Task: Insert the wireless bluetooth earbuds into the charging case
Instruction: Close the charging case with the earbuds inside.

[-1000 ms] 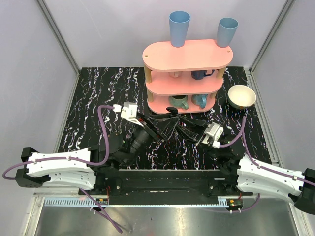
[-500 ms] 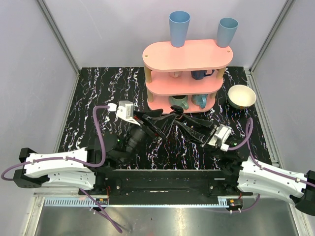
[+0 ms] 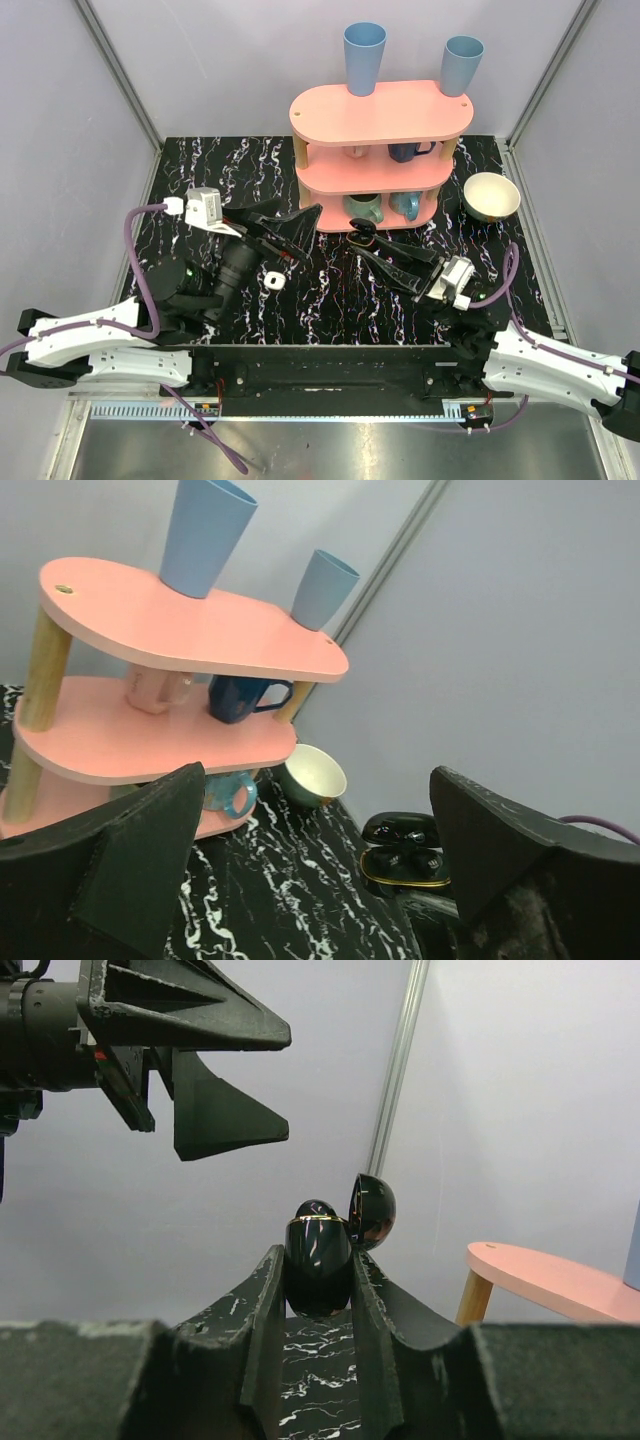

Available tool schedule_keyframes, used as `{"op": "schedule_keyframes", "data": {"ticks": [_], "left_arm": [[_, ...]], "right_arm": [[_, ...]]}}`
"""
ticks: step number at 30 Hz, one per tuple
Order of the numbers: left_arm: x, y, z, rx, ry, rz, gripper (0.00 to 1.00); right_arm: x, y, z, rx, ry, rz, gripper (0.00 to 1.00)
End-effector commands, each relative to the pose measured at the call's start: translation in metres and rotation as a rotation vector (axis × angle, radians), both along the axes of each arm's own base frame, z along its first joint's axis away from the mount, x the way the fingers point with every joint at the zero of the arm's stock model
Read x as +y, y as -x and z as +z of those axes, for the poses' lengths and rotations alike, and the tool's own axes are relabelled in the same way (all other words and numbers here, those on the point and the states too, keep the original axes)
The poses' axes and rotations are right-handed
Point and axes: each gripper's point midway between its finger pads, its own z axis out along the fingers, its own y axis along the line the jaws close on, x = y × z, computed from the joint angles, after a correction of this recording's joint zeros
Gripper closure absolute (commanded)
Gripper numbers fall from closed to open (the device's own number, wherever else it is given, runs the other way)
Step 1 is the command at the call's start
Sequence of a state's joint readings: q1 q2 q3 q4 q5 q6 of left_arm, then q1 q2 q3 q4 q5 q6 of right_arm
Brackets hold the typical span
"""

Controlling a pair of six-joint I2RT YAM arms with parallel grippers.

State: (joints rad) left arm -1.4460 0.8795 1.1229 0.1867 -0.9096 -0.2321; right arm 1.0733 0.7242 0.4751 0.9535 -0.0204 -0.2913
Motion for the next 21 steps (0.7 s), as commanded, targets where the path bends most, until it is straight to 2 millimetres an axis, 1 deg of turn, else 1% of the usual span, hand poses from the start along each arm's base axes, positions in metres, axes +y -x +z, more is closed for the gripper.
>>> {"op": "schedule_keyframes", "data": {"ticks": [1, 2, 4, 5, 10, 11, 13, 16, 18, 20, 21], "left_arm": [[0.012, -0.007, -0.005, 0.018, -0.055, 0.045, 0.01], [0.014, -0.01, -0.01, 0.026, -0.07, 0.056, 0.01], [0.017, -0.011, -0.01, 0.034, -0.054, 0.044, 0.01], [0.021, -0.015, -0.012, 0.038, -0.06, 0.055, 0.01], [0.028, -0.018, -0.008, 0.03, -0.033, 0.041, 0.01], [0.027, -0.019, -0.014, 0.036, -0.066, 0.037, 0.01], [0.025, -0.021, -0.014, 0.042, -0.073, 0.03, 0.01], [0.021, -0.027, -0.022, 0.066, -0.109, 0.044, 0.01], [0.027, -0.037, -0.037, 0.112, -0.144, 0.111, 0.01], [0.026, -0.044, -0.044, 0.136, -0.148, 0.101, 0.01], [0.025, -0.045, -0.044, 0.14, -0.142, 0.09, 0.01]], "right_arm": [[0.0, 0.008, 0.003, -0.002, -0.015, 0.043, 1.0], [0.001, 0.009, 0.003, -0.003, -0.007, 0.051, 1.0], [0.002, 0.011, 0.002, 0.0, 0.002, 0.06, 1.0], [0.003, 0.013, 0.002, -0.002, 0.007, 0.07, 1.0], [0.002, 0.019, 0.002, 0.006, 0.014, 0.108, 1.0], [0.003, 0.02, 0.001, 0.01, 0.016, 0.115, 1.0], [0.002, 0.022, 0.001, 0.023, 0.01, 0.131, 1.0], [0.0, 0.027, 0.001, 0.028, 0.003, 0.156, 1.0], [0.0, 0.029, 0.0, 0.029, 0.0, 0.167, 1.0], [-0.002, 0.031, -0.001, 0.03, -0.003, 0.173, 1.0], [-0.002, 0.031, -0.002, 0.029, -0.002, 0.174, 1.0]]}}
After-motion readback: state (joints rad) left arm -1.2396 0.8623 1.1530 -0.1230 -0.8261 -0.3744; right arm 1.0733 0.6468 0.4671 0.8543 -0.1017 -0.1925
